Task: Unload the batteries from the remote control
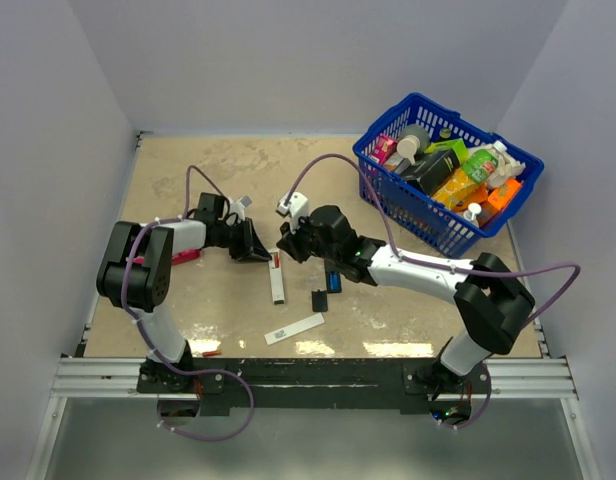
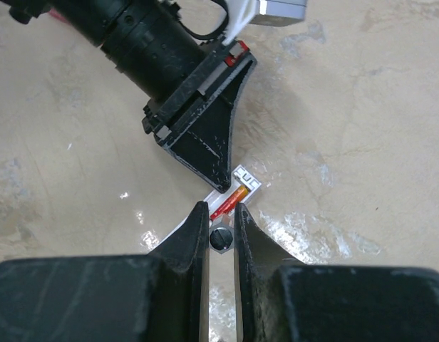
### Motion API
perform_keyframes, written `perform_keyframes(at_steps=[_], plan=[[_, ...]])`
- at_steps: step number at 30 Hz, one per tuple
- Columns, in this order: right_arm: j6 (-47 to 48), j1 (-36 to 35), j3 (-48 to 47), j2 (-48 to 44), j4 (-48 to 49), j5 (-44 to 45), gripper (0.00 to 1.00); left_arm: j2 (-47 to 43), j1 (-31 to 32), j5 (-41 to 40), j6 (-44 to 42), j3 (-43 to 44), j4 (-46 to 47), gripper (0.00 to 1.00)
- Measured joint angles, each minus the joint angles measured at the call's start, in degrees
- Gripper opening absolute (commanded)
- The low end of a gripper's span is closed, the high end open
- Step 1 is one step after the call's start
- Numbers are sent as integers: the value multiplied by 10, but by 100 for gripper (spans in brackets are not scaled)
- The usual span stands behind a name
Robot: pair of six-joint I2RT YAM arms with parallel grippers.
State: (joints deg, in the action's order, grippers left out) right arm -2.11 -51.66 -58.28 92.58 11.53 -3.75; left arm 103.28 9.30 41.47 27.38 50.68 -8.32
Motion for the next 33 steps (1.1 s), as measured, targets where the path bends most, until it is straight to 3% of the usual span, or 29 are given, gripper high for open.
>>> perform_keyframes(at_steps=[9,17,33], plan=[[-104,50,64,-14,87,-26,0,0,-2,5,0,-4,5,0],[-105,65,103,-25,136,-61,0,0,-3,7,0,-5,7,0],[40,17,3,-26,-32,-21,0,-2,3,5,-3,-7,10,0]])
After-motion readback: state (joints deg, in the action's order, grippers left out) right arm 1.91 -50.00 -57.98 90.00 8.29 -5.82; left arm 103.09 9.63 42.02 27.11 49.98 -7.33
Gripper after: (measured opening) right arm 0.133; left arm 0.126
